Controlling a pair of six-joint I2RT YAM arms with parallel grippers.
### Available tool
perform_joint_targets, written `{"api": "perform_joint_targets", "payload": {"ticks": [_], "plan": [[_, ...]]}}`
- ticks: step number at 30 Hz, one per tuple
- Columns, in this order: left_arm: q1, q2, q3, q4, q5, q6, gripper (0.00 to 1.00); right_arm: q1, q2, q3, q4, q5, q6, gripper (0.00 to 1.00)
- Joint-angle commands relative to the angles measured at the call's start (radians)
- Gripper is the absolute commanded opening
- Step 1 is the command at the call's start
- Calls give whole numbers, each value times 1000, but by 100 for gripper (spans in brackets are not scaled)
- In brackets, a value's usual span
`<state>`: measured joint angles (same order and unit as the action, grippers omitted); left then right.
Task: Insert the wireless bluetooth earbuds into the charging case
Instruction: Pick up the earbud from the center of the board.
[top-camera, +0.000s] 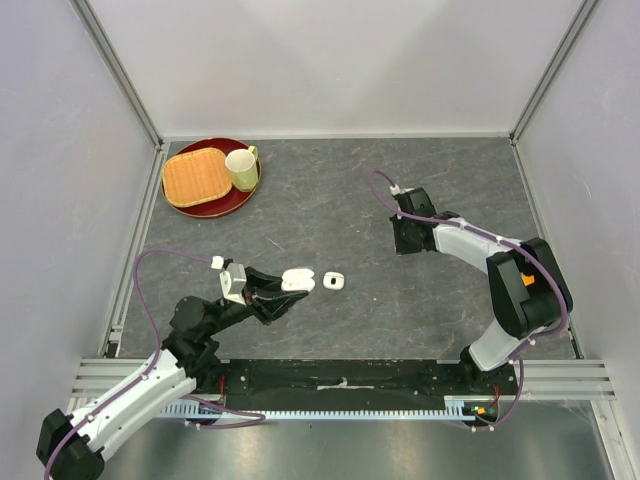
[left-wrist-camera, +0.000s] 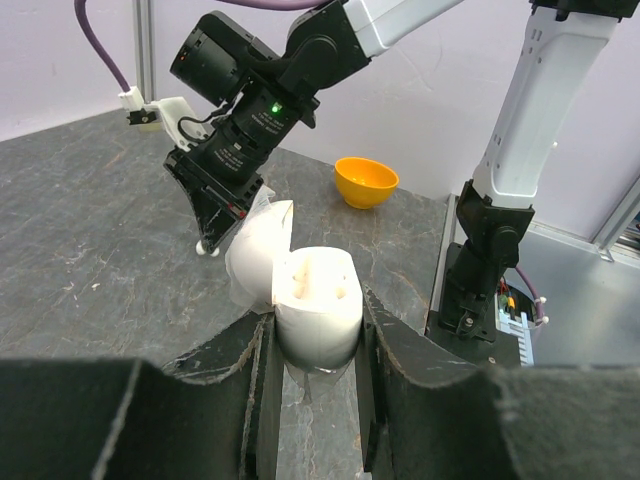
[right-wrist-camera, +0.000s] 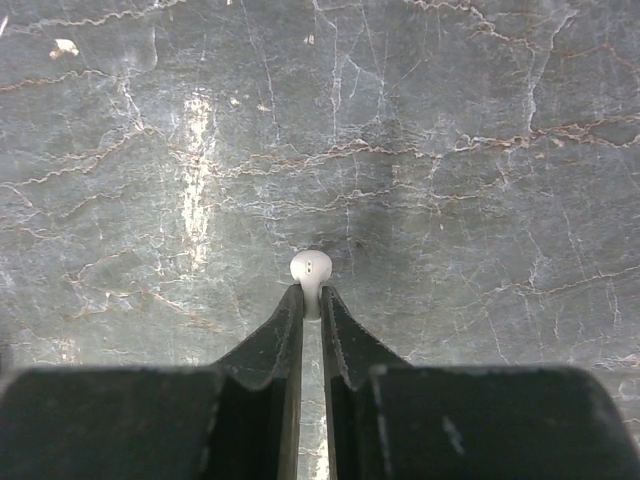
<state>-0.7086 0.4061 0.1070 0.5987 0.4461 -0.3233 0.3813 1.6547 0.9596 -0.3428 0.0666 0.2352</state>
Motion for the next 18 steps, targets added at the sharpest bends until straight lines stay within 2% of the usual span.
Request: {"api": "perform_joint_targets", "payload": {"ticks": [1,7,11,18], "plan": [[0,4,-6,27,-15,-17,2,-4,-44,1,-2,5,-2,14],[-2,2,-6,27,-14,-17,2,-4,-56,7,-8,-22,-4,9],[0,-1,-4,26,-14,-17,2,-4,-98,19,-16,-63,-7,0],[0,3,2,26,-7,-10,2,-4,-235,67,-25,-307,-2,0]]}}
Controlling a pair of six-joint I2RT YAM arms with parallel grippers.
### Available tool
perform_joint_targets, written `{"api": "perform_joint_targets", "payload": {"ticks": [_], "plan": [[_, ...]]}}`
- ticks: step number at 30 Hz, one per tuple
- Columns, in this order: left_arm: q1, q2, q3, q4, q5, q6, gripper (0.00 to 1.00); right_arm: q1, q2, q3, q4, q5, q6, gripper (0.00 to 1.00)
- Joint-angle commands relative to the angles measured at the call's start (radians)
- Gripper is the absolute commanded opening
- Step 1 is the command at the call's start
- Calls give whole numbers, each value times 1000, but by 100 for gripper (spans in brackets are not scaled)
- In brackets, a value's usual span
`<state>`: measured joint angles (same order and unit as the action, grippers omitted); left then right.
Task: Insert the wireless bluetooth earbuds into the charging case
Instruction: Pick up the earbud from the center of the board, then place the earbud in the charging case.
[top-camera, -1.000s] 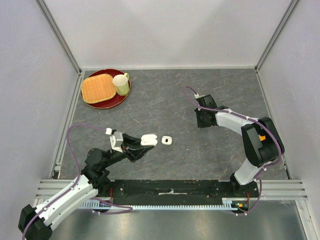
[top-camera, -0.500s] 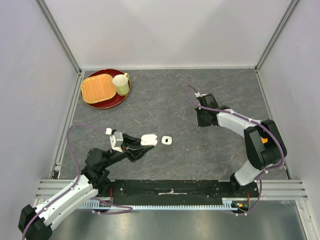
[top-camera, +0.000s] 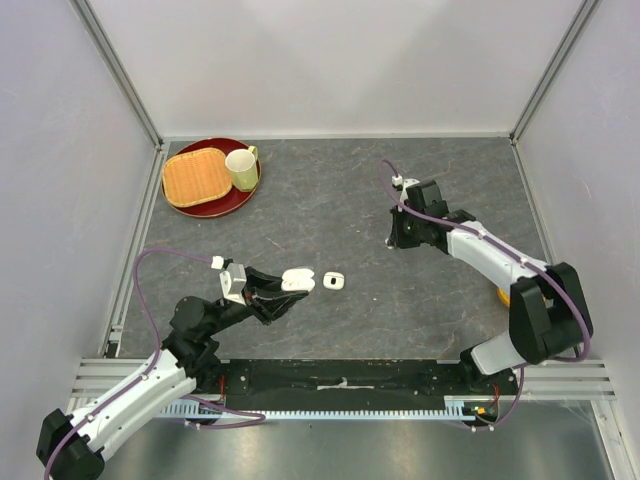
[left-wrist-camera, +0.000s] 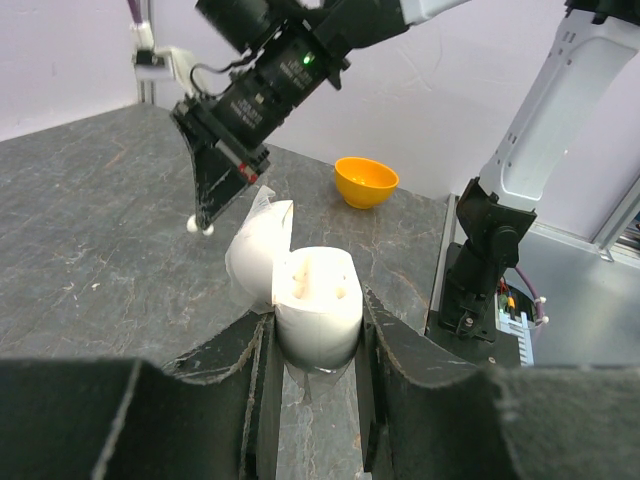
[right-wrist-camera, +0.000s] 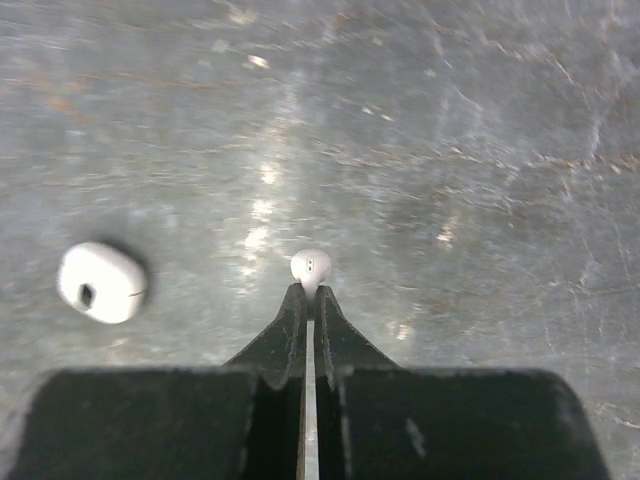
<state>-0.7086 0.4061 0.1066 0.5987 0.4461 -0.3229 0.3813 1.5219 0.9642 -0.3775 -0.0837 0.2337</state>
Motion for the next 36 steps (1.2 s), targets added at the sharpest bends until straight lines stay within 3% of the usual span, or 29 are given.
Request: {"api": "perform_joint_targets", "payload": {"ticks": [1,18,23,36], "plan": [[0,3,2,26,-7,-10,2,-4,-117,71,6,-174,0,0],[0,11,13,50,9,16,2,-4,-350,235,-80,-704,-45,0],[-2,25,2,130,57,25,2,19,-402,278,-75,-876,-82,0],[0,155,53,302,195,15,2,183,-397,376,-257,-932,-263,0]]}}
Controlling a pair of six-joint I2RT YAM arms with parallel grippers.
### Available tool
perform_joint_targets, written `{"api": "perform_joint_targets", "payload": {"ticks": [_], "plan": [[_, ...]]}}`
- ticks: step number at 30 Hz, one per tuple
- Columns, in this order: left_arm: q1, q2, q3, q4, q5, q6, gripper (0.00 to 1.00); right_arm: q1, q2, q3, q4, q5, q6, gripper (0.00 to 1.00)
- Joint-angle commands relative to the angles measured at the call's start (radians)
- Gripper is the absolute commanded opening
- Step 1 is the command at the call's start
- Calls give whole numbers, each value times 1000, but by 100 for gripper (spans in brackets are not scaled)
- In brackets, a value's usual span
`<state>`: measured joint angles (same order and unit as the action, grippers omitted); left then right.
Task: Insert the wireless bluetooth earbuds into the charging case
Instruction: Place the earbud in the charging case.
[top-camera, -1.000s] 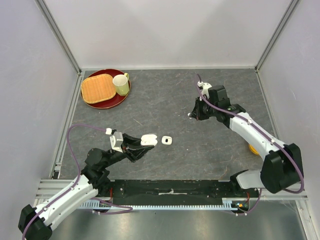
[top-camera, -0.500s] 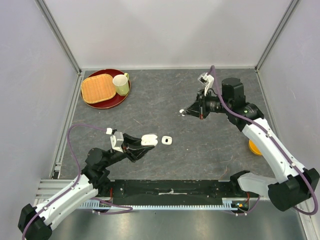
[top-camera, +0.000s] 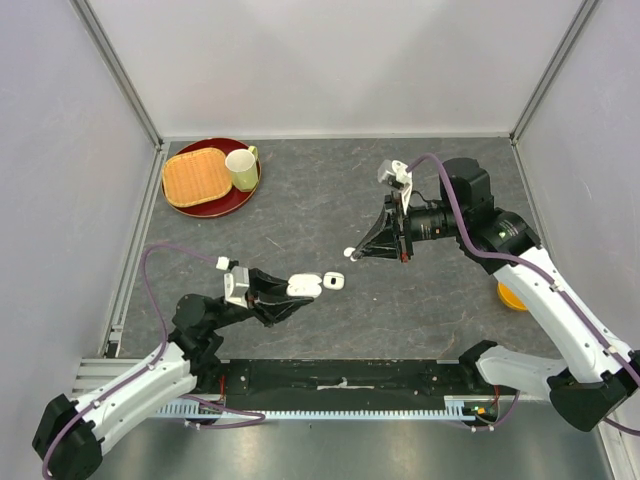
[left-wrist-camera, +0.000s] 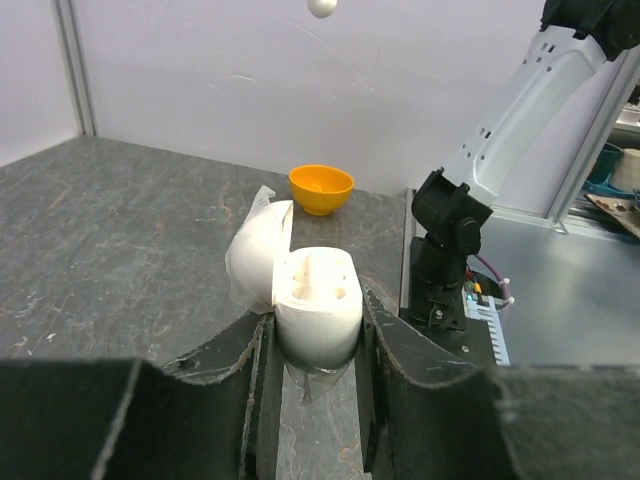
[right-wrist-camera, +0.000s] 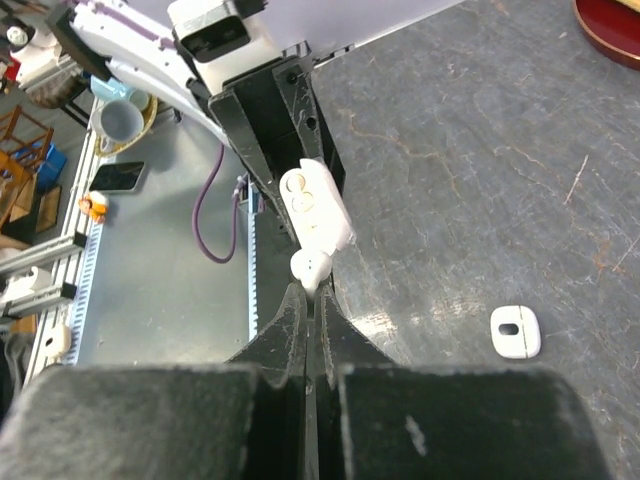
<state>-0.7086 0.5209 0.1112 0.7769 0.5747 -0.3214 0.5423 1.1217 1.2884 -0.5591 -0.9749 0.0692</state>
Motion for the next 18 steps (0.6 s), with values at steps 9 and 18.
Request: {"api": "perform_joint_targets", "payload": {"ticks": [9,18], "plan": [[-2,136,84,212,120,-19,2,107,29,63,-136,7,-146,0],[0,200,107,243,159,-57,2,176,69,81,-124,48,-143,0]]}}
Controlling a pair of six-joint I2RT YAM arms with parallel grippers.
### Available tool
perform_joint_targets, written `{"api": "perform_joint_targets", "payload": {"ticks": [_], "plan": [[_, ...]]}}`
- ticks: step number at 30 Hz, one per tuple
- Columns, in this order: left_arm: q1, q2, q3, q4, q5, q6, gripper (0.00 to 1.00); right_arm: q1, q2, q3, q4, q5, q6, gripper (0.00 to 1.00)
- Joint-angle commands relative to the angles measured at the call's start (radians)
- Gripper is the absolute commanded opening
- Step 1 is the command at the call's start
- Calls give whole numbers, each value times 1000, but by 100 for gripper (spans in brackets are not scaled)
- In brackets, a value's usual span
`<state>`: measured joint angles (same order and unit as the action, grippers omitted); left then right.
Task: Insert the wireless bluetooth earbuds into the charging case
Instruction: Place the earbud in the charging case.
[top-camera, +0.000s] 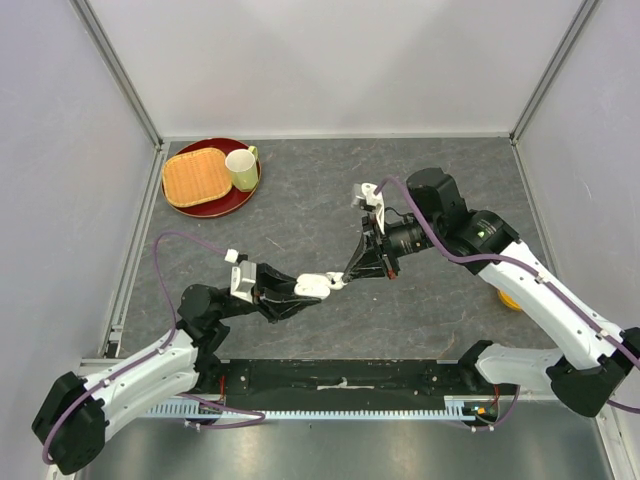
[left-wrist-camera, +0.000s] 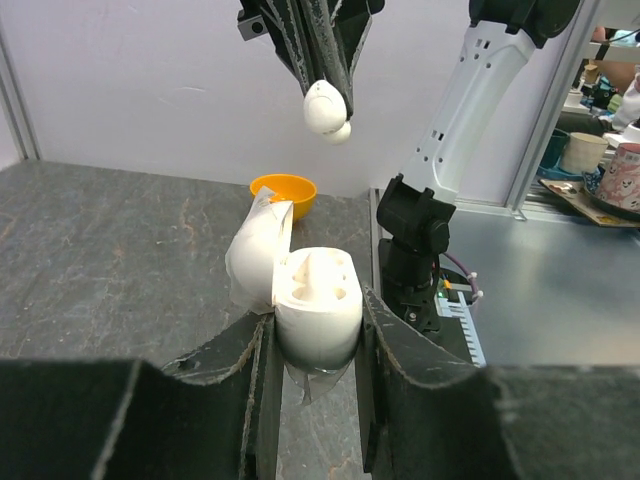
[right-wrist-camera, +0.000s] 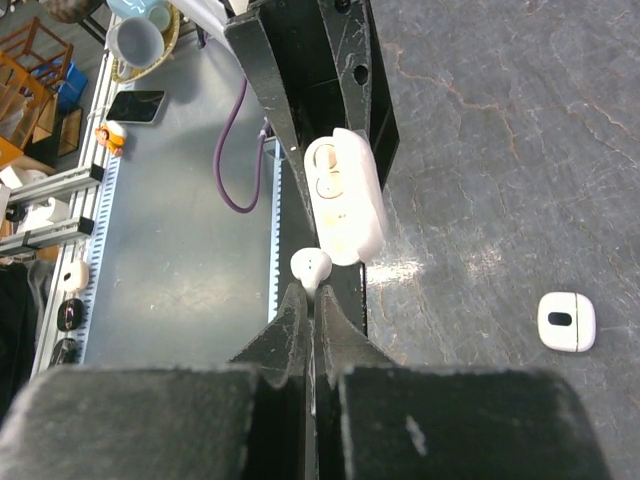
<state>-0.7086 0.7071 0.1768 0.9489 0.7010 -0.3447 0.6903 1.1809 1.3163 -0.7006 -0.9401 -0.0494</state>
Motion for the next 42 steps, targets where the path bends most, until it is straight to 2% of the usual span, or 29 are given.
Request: {"api": "perform_joint_targets", "payload": {"ticks": [1,12,22,42], "plan": [[0,14,41,71,32,-34,2,34,16,54,23,15,-23,0],[-2,14,41,59,29,-33,2,136,63,55,35,124,-20,0],[-2,6,38,54,45,-39,2,175,85,52,39,213,-43,0],[0,5,23,57,42,-48,2,215,103,46,36,241,-58,0]]}}
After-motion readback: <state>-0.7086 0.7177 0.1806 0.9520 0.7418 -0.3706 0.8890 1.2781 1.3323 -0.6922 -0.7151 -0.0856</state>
